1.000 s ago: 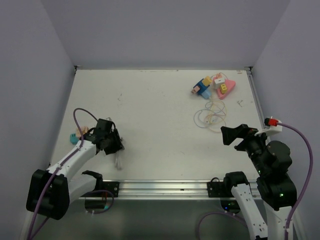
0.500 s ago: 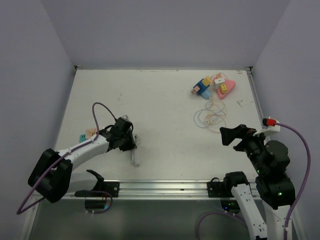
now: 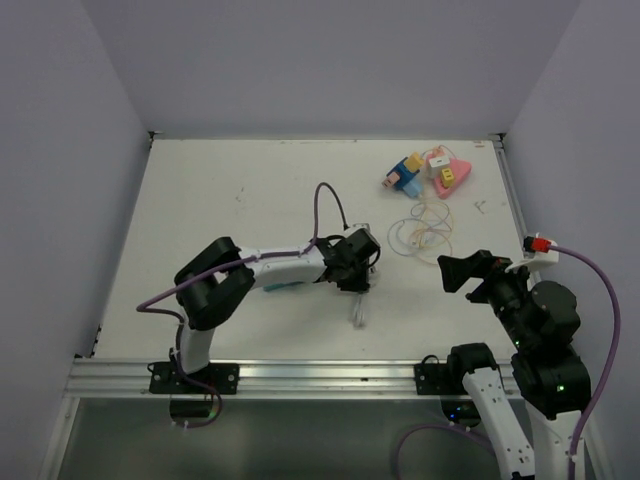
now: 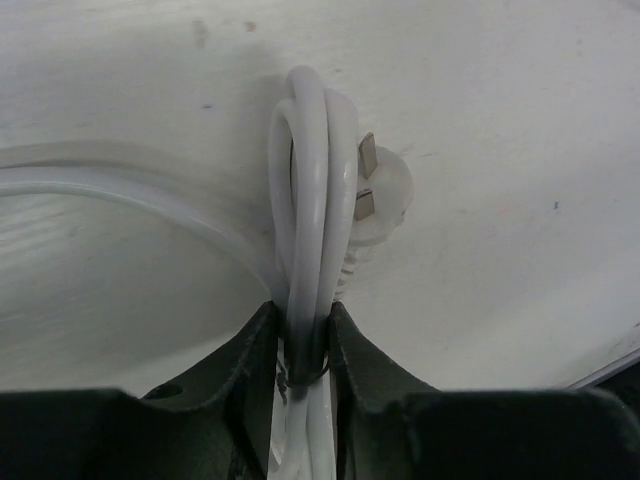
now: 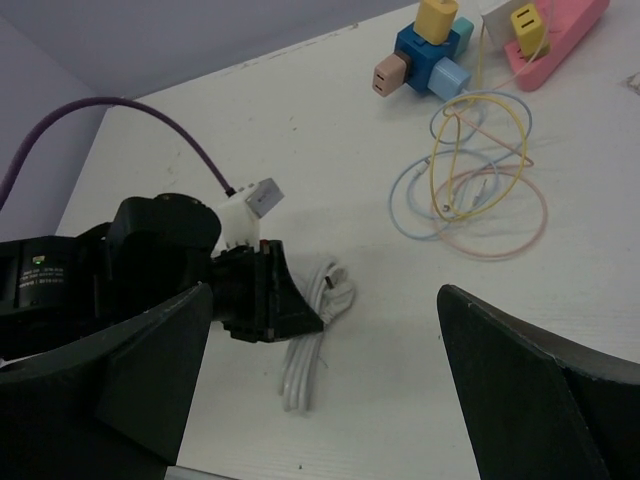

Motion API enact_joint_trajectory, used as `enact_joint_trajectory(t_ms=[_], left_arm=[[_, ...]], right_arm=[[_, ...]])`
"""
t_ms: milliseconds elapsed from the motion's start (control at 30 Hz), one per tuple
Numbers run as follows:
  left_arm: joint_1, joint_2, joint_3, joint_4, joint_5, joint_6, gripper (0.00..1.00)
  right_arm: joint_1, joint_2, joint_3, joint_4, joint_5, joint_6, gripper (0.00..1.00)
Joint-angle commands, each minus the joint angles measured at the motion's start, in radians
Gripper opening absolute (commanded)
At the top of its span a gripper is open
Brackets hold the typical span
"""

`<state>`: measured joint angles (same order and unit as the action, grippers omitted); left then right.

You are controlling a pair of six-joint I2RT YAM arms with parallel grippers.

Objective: Pull the plug off the socket

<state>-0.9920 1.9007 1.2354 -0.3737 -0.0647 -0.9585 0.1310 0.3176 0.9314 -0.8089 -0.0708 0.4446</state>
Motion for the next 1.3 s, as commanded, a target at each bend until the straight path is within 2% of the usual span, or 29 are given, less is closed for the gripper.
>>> enact_joint_trajectory(t_ms=[0,33,67,200,233,300,367,400,533,633,867,1067,1167,1200,1267], left_arm=[[-0.048,0.086,0.175,0.01,-0.01,-0.01,0.29],[-0.053,0.099,0.2,0.007,-0.012,-0.005,0.34],[-0.059,0.119,0.222,-0.004,-0.014,-0.002,0.44],[-0.066,0.106,0.291,-0.027,-0.024,0.009,0.62],[-0.066,0.094,0.295,-0.034,-0.046,0.02,0.7],[-0.066,0.037,0.306,-0.057,-0.072,0.035,0.76],[-0.065,-0.032,0.32,-0.099,-0.124,0.061,0.87],[-0.065,-0.057,0.323,-0.117,-0.148,0.076,0.89],[-0.05,-0.196,0.294,-0.2,-0.289,0.121,0.89],[-0.004,-0.363,0.205,-0.251,-0.326,0.141,0.88],[0.217,-0.673,-0.172,-0.234,-0.331,0.181,0.83],[0.26,-0.834,-0.414,-0.16,-0.362,0.263,0.81],[0.262,-0.89,-0.496,-0.096,-0.327,0.287,0.8],[0.262,-0.897,-0.505,-0.085,-0.304,0.284,0.79],[0.262,-0.896,-0.51,-0.064,-0.285,0.27,0.78]], right_arm=[[0.005,0.001,0.038,0.007,-0.015,-0.029,0.99],[0.007,0.001,0.04,0.004,-0.021,-0.041,0.99],[0.007,0.003,0.043,0.001,-0.024,-0.046,0.99],[0.012,0.009,0.056,-0.009,-0.035,-0.072,0.99],[0.015,0.011,0.061,-0.007,-0.038,-0.075,0.99],[0.016,0.017,0.076,-0.004,-0.049,-0.084,0.99],[0.016,0.026,0.092,0.002,-0.057,-0.09,0.99],[0.018,0.028,0.096,0.007,-0.058,-0.096,0.99],[0.016,0.044,0.11,0.025,-0.102,-0.118,0.99],[0.018,0.074,0.11,0.039,-0.124,-0.135,0.99],[0.016,0.27,0.092,0.011,-0.138,-0.167,0.99],[0.032,0.399,-0.048,0.146,-0.185,-0.074,0.99],[0.11,0.454,-0.092,0.201,-0.106,-0.032,0.99],[0.186,0.474,-0.095,0.22,-0.036,-0.017,0.99],[0.263,0.538,-0.097,0.238,0.023,0.021,0.99]])
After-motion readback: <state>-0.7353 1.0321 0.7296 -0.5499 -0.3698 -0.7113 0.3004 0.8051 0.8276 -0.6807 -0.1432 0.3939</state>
